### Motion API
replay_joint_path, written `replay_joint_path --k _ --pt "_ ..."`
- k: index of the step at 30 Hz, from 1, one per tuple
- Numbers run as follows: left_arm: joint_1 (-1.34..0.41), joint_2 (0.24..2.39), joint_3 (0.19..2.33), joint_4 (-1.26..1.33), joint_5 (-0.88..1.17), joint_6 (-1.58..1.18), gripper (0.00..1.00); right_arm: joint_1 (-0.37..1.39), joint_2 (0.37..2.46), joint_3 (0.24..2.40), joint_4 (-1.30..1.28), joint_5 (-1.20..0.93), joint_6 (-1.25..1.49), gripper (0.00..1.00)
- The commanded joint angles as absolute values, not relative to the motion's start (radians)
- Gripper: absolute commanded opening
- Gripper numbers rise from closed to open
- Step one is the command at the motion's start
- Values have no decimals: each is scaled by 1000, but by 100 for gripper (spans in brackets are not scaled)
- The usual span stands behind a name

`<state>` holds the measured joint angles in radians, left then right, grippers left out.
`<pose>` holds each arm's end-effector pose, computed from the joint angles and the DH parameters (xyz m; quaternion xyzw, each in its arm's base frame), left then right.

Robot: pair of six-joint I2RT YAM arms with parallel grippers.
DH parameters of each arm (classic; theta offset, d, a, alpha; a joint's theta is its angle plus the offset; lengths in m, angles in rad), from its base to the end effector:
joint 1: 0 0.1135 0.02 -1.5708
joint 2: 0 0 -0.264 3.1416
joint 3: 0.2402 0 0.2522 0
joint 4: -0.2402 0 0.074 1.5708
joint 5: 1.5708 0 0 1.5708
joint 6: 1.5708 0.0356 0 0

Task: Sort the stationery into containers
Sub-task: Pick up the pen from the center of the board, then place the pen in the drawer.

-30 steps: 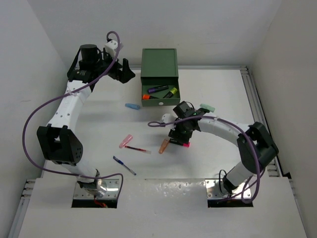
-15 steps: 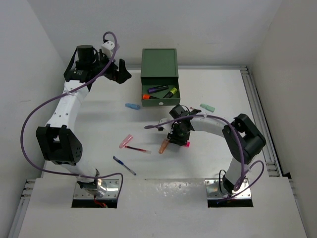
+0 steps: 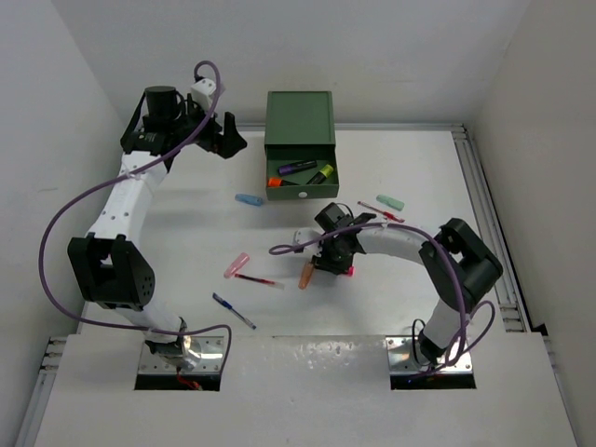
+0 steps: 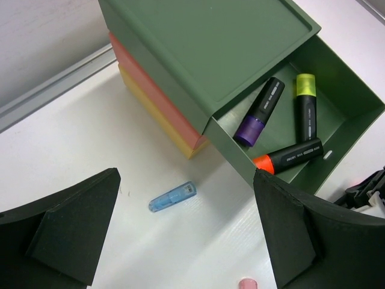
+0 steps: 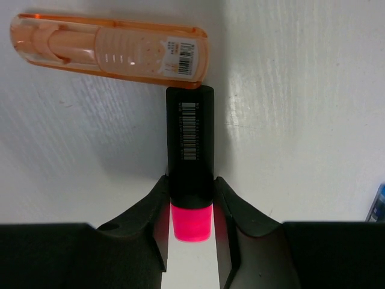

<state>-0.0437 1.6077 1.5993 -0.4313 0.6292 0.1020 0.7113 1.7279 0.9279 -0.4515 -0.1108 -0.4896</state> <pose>0.3669 -0.0370 0.3915 0.2238 0.7887 -0.2463 0.5170 0.2318 0.2049 0.1365 -0.5642 0.8084 0.0719 0.1517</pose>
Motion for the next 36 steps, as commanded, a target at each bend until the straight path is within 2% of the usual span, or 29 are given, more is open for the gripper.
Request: replay_joint_path --k 1,8,15,20,24,29,36 --pt "-28 1571 1589 -399 638 100 100 726 1707 903 -485 -135 -485 1" --pt "-23 1537 1549 -391 641 115 100 712 1542 1077 -659 -212 -433 0" --pt "-20 1528 1543 -387 653 120 100 724 1505 1467 -775 -252 -370 0" --pt "-20 1532 1539 -368 664 101 100 707 1578 1655 -620 -123 -429 0" --pt "-20 1545 1549 -357 686 81 99 670 1656 1655 -438 -51 -515 0" --pt "-20 1502 1493 -328 770 86 96 618 1775 1729 -364 -49 -568 1" --pt "-46 1350 1284 -242 888 230 85 565 1871 1756 -319 -74 -574 14"
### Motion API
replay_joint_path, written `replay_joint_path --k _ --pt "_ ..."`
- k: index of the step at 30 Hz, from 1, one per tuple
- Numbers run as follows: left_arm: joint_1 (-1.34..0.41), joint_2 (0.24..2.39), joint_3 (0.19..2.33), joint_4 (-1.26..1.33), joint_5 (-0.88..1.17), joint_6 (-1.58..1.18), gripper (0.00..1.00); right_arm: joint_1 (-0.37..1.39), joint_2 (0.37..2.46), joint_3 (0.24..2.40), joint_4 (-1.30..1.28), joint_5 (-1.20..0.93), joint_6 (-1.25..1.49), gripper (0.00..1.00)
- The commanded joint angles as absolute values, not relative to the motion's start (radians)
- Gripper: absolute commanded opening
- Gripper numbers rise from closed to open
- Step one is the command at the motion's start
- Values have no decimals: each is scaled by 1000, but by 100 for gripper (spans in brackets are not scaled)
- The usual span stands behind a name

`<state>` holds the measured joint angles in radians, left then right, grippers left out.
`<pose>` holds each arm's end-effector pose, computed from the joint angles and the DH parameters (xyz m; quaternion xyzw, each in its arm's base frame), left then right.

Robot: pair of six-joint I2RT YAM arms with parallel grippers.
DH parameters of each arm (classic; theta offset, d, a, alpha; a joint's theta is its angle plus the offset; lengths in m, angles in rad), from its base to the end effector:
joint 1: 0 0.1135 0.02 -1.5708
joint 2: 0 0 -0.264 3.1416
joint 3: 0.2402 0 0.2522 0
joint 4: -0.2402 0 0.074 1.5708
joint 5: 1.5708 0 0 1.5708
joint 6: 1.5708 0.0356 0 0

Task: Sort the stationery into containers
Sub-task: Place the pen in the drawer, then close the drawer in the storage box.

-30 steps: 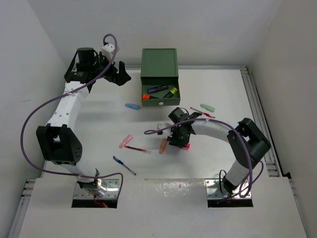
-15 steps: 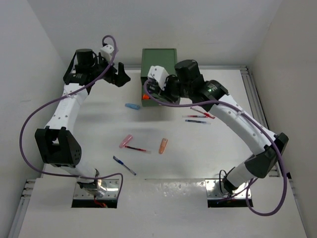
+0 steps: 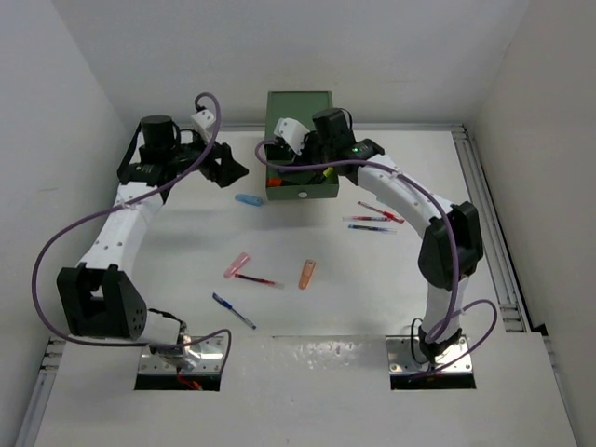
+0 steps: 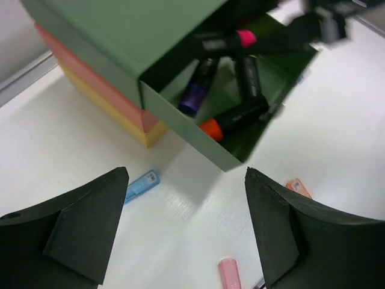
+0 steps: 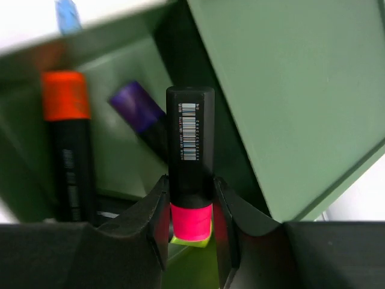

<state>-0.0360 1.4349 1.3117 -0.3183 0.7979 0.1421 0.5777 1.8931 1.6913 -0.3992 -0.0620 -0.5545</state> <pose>0.3230 -0.0371 0.3623 0.2763 0.7569 -0.3015 0.5098 0.3724 0.2454 0.3117 -0.4865 0.7386 0.0328 0.4655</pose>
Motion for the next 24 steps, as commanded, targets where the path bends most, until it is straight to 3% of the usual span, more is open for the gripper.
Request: replay_joint_path --k 1,4,7,13,14,17,20,24 --pt "-48 1326 1255 -245 902 244 84 565 1873 1756 -315 -72 -563 29" --pt "-51 1277 1198 -267 965 325 80 565 1858 1758 -307 -68 -522 52" --pt "-99 1229 1149 -294 980 417 73 569 1836 1769 -313 -77 -460 59" --pt "-227 1221 1120 -434 931 650 45 588 1787 1766 -318 -77 -338 61" --pt "-239 1223 1105 -425 922 656 34 588 1778 1767 -316 -74 -312 60" --pt "-290 1230 1068 -350 876 606 15 584 1755 1758 -316 -37 -247 60" --pt "-319 1272 1063 -273 858 523 6 584 1724 1714 -293 -3 -230 59" --pt "-365 1359 1074 -221 839 480 2 563 1693 1687 -299 66 -172 59"
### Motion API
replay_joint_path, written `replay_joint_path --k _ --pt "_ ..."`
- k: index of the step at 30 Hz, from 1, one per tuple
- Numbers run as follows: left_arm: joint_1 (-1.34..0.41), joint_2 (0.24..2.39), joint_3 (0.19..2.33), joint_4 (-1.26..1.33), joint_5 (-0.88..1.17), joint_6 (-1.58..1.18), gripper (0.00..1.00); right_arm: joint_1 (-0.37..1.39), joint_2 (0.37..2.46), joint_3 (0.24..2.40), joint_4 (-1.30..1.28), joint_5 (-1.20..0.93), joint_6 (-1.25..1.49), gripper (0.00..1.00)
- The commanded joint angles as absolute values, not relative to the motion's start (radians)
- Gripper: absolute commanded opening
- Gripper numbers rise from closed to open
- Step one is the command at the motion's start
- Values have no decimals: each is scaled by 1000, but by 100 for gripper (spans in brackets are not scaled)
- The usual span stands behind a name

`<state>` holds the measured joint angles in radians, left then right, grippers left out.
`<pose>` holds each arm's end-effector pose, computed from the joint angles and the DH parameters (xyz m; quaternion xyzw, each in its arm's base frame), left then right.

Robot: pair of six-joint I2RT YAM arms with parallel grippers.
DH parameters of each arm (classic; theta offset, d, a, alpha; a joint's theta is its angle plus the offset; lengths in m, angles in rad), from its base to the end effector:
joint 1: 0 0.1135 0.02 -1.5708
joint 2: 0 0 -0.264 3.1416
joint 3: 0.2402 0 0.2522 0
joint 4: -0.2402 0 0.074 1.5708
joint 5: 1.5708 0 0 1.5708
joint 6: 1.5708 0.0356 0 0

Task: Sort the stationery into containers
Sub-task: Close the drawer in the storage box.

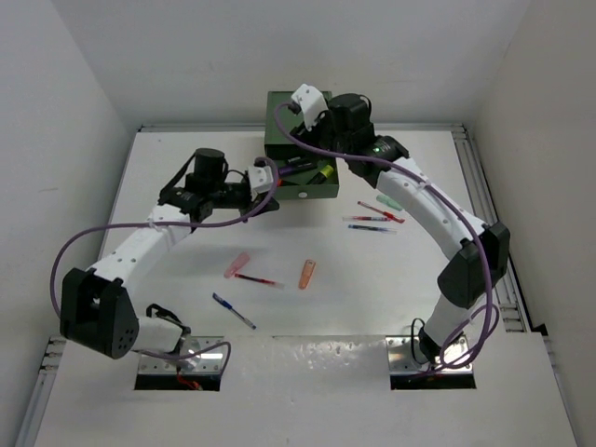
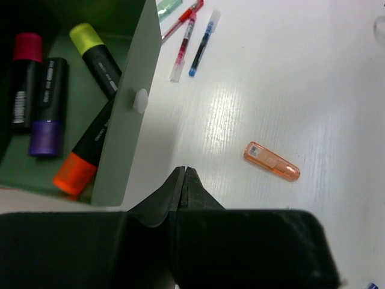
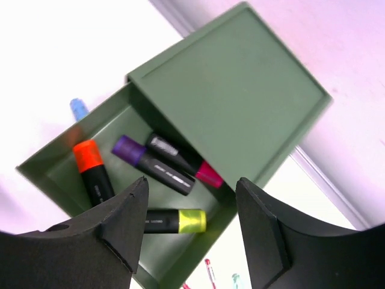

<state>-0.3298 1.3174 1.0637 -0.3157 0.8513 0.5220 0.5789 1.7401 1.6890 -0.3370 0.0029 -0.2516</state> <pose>0.2639 -0.1186 0.3131 0.5106 0.6457 -0.3186 0.4699 0.3463 0.2262 0.3797 -0.3342 0.7600 0.0896 0.5502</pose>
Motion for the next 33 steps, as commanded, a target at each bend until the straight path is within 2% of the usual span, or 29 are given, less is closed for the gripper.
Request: replay_joint_path --k 1,13,27,33 --pt "-376 1367 1066 -186 810 470 1 560 1695 1698 -314 75 -161 59" --pt "-503 1462 1011 100 414 373 0 517 1654 1635 -339 133 -91 59" --pt "-525 1637 1140 193 305 311 0 503 1625 1600 -333 147 -91 59" --pt "-502 1693 1224 192 304 313 0 500 1609 1585 -324 160 -91 62"
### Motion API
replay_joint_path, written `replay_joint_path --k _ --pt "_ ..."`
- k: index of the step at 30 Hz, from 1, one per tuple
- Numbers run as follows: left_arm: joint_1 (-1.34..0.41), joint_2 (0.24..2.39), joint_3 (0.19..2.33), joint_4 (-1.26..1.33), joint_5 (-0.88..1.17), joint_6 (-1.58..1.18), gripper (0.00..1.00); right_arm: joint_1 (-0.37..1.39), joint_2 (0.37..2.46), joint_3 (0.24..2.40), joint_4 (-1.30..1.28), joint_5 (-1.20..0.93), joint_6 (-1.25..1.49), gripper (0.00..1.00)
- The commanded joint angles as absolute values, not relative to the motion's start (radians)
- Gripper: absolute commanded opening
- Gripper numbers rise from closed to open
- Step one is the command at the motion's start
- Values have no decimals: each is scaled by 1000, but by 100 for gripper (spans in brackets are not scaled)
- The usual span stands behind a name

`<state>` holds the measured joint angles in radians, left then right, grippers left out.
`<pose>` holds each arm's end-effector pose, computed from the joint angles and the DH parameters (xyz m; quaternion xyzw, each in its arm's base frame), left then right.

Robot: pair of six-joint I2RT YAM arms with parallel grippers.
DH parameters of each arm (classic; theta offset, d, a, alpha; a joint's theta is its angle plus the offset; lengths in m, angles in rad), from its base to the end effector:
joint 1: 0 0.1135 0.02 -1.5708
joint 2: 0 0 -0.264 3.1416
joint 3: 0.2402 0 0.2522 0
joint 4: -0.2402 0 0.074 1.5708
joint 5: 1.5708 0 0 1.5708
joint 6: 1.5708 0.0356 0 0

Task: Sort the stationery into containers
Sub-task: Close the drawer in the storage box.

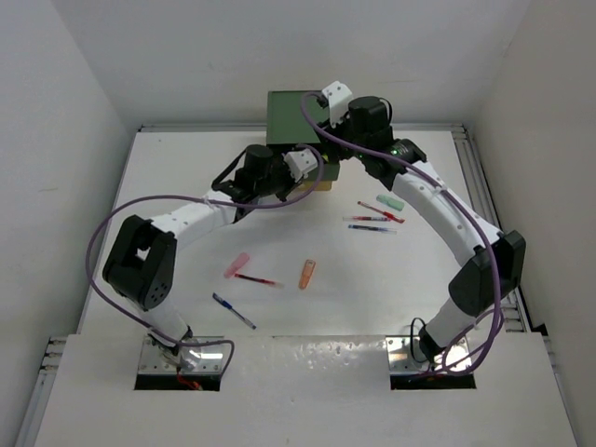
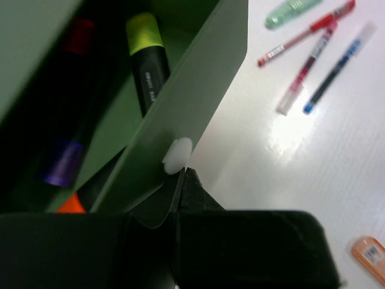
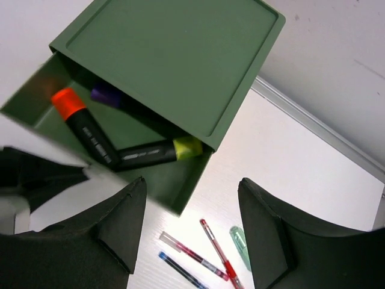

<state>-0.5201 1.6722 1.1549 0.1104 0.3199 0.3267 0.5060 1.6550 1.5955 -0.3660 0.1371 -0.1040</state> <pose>0.3314 -0.2027 0.2645 0.4187 0.7159 -0.1848 0.5273 0.3433 0.1847 0.3768 -0.2164 0.8109 0.0515 0.5412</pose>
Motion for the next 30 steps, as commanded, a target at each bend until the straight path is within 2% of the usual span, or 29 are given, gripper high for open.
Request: replay_joint_path --k 1,15,24,25,27,28,30 --pt "-499 1703 1233 187 308 314 0 502 1606 1580 -321 161 -91 62" --pt "-425 1888 1446 198 308 305 0 450 1522 1460 -305 121 -40 62" --pt "-384 1911 1517 180 365 291 2 416 1422 1255 -226 46 -8 62" --pt "-380 1907 1522 170 382 291 4 416 1414 1244 -221 43 -8 62" --pt "-370 1884 1525 141 484 281 20 410 1404 1214 -209 32 24 62" --pt "-359 1870 1519 127 532 279 34 407 1399 1201 -189 25 34 62" --pt "-351 1803 1491 107 655 278 44 399 1382 1165 -170 18 81 62"
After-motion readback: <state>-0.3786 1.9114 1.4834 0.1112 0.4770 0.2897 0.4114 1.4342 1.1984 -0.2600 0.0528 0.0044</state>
